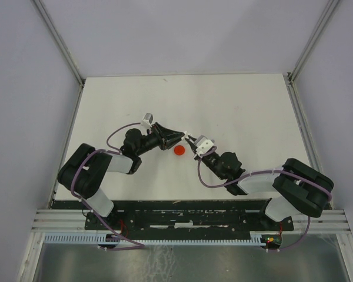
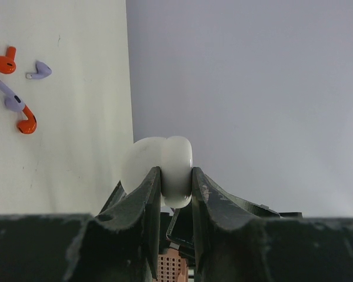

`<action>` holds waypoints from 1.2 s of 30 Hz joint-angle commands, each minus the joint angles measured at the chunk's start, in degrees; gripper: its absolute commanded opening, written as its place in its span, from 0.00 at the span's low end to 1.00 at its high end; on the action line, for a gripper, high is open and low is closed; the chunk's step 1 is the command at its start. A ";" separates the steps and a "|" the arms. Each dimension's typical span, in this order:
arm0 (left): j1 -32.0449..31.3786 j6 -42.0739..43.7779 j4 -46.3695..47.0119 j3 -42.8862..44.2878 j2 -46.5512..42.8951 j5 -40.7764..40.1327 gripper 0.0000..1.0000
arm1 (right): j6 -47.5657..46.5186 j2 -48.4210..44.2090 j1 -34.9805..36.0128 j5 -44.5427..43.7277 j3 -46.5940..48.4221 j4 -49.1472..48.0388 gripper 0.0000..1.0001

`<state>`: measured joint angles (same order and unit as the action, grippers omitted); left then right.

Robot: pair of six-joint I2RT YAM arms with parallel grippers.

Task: Insert the wireless bluetooth earbuds into the charging case
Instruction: Place the earbud in the charging case.

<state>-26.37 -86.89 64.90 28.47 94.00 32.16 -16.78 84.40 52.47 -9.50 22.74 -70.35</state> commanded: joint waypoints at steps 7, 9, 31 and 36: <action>-0.25 -1.48 7.05 1.70 -0.57 1.94 0.03 | -0.74 -1.31 -0.02 -3.91 -1.47 -2.51 0.01; -0.19 -2.25 8.18 1.65 -0.30 1.92 0.03 | -0.36 -1.11 0.00 -3.73 -1.38 -2.34 0.02; -0.15 -4.51 11.61 1.69 4.14 -2.41 0.03 | 5.38 -12.61 0.00 -5.98 -4.81 1.48 0.75; -0.11 -3.26 11.23 0.94 4.70 -3.02 0.03 | 9.24 -25.53 -0.01 -16.78 -1.42 21.54 0.88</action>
<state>-26.44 -91.37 73.36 28.56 98.17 30.35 -11.73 68.01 52.66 -16.75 17.98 -62.48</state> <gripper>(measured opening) 0.302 0.856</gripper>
